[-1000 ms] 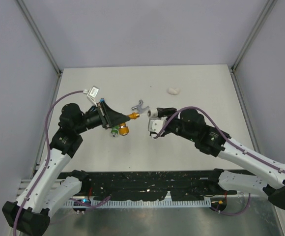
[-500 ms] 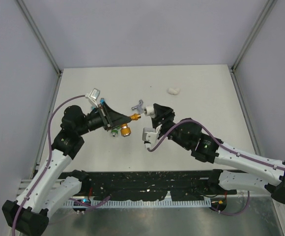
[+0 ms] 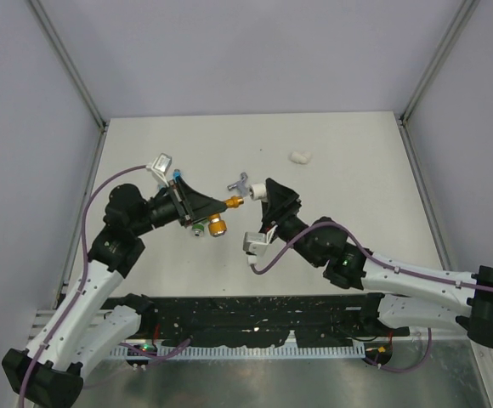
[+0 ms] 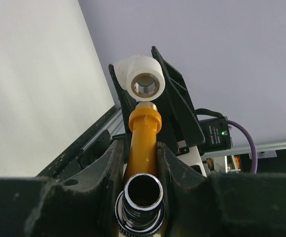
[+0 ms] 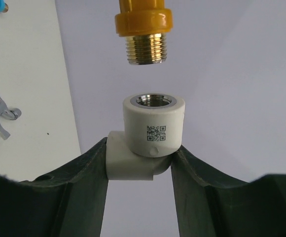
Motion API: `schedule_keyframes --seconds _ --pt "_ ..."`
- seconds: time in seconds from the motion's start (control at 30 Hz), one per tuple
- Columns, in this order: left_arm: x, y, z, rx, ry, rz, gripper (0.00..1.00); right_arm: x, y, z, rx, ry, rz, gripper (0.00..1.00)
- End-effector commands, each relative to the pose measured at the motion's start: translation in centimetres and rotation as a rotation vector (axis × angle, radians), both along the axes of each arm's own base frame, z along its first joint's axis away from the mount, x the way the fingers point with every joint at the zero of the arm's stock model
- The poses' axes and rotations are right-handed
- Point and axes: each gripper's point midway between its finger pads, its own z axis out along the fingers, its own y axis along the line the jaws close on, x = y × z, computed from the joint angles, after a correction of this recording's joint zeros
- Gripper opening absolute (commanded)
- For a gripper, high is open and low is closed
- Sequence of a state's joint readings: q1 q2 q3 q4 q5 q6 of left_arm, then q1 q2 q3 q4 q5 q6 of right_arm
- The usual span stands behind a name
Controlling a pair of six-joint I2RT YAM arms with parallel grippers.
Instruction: Install the water faucets
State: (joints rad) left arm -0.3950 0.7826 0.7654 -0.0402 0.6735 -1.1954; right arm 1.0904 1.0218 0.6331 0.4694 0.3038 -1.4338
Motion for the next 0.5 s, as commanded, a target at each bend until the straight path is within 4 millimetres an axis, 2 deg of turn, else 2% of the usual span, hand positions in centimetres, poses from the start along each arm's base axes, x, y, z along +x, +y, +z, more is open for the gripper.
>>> schedule_keyframes --seconds 0.0,0.23,0.47 --pt "-0.1 -0.2 2.7 -0.05 -0.085 -0.014 0.0 -0.3 -0.8 5.0 0.124 -0.163 -0.036 0.05" --pt "0.2 -1.0 4.2 -0.073 -0.096 -0.073 0.0 0.0 -0.4 6.0 0.091 -0.218 -0.057 0.05" --pt "1.9 -1.6 5.1 -0.097 -0.095 -0.085 0.0 0.3 0.1 6.7 0.078 -0.238 -0.062 0.05"
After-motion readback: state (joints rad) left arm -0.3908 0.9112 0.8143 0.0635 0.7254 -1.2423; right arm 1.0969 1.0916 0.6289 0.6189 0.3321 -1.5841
